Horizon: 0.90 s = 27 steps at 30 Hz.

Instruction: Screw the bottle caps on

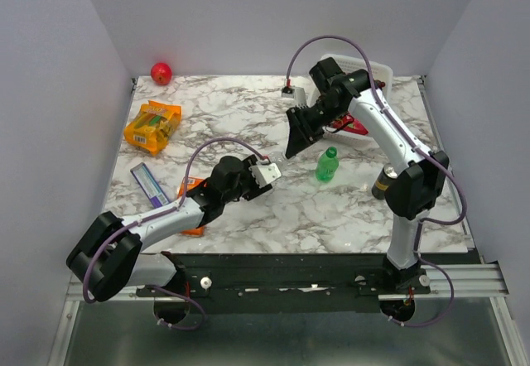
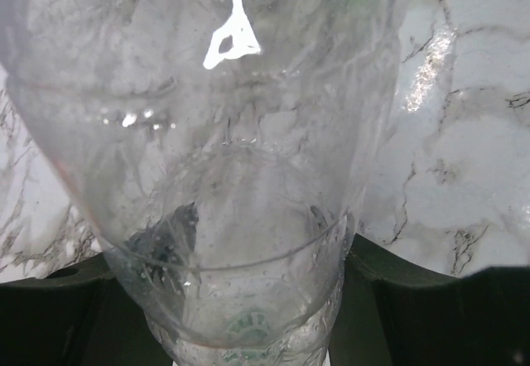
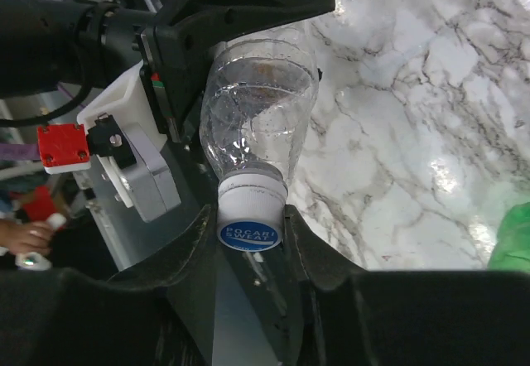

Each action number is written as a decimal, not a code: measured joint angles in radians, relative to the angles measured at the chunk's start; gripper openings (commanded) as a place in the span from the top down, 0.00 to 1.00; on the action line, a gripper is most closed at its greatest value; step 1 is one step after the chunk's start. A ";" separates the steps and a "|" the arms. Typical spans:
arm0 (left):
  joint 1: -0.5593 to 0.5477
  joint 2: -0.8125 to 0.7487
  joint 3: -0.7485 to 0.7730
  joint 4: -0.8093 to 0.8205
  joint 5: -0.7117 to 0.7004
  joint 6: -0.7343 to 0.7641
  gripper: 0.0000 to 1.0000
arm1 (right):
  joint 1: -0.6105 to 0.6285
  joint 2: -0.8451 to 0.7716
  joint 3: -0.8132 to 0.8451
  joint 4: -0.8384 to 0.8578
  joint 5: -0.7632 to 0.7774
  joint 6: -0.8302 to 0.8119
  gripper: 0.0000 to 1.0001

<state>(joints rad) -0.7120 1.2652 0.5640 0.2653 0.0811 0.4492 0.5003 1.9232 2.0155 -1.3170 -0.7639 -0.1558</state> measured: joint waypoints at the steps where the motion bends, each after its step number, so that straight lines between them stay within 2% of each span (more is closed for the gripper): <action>1: 0.000 0.000 0.000 -0.003 -0.002 0.001 1.00 | -0.008 0.012 0.009 -0.003 -0.014 0.012 0.40; 3: 0.000 0.000 0.001 0.005 0.002 0.000 1.00 | -0.018 0.035 0.054 -0.019 -0.035 0.017 0.33; 5: 0.004 -0.005 0.003 0.009 0.035 -0.001 1.00 | -0.025 0.045 0.120 -0.019 -0.044 -0.030 0.32; 8: 0.012 -0.007 0.008 -0.013 0.134 -0.003 1.00 | -0.039 0.001 0.162 -0.011 -0.063 -0.191 0.31; 10: 0.023 -0.009 0.008 -0.035 0.226 -0.006 1.00 | -0.047 -0.087 0.098 0.005 -0.079 -0.337 0.30; 13: 0.039 -0.014 0.012 -0.068 0.365 -0.006 1.00 | -0.033 -0.302 -0.105 0.036 -0.079 -0.576 0.30; 18: 0.050 -0.014 0.048 -0.125 0.556 -0.004 1.00 | 0.086 -0.558 -0.346 0.109 -0.036 -0.845 0.30; 23: 0.050 -0.008 0.084 -0.143 0.647 0.005 1.00 | 0.134 -0.562 -0.407 0.166 0.013 -0.955 0.31; 26: 0.050 -0.006 0.095 -0.153 0.677 0.012 1.00 | 0.143 -0.531 -0.409 0.189 0.035 -0.978 0.34; 27: 0.050 -0.006 0.098 -0.157 0.684 0.014 1.00 | 0.145 -0.524 -0.409 0.196 0.040 -0.983 0.38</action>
<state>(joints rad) -0.6624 1.2594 0.6617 0.1085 0.7647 0.4637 0.6453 1.3991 1.6070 -1.1210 -0.7242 -1.1389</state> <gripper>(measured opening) 0.646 0.678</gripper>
